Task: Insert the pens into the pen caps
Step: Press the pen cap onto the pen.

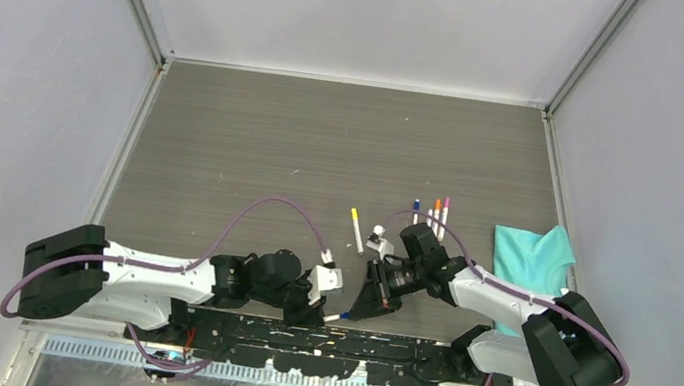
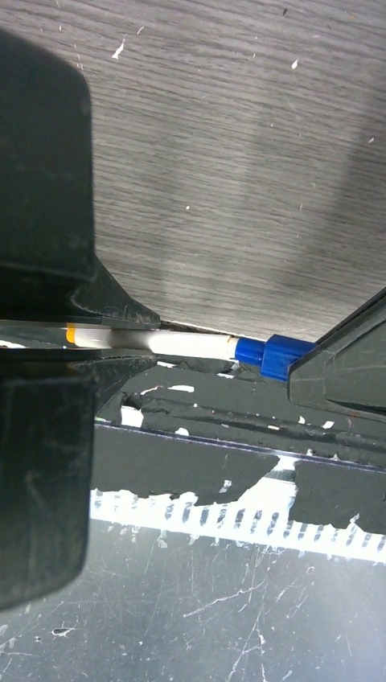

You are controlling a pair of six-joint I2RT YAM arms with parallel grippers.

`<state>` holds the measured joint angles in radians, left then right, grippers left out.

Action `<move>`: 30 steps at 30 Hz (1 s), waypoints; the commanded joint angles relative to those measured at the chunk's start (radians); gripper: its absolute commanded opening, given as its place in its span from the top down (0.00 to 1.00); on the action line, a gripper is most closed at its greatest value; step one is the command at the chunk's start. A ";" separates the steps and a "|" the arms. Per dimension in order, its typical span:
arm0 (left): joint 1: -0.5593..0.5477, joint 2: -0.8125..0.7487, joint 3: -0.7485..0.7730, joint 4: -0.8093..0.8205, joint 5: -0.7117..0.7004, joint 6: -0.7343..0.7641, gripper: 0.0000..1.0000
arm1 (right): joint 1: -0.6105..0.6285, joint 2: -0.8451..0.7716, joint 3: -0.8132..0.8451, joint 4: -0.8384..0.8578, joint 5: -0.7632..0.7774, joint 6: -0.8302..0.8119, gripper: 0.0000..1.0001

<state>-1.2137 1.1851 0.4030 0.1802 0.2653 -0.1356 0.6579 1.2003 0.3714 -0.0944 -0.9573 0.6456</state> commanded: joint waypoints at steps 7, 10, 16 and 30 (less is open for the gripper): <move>0.003 -0.007 0.112 0.395 -0.099 0.031 1.00 | 0.027 0.032 0.036 -0.099 -0.087 -0.066 0.99; 0.002 0.002 0.115 0.406 -0.066 0.020 1.00 | 0.027 0.013 0.040 -0.096 -0.048 -0.055 0.99; -0.014 -0.003 0.094 0.340 -0.063 0.024 1.00 | -0.029 -0.036 0.070 -0.164 0.039 -0.108 0.99; -0.058 -0.068 0.064 0.295 -0.170 0.064 1.00 | -0.051 -0.011 0.113 -0.165 -0.045 -0.154 0.98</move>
<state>-1.2705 1.1595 0.4034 0.2180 0.1406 -0.0872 0.5987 1.1782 0.4492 -0.2626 -0.9745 0.5224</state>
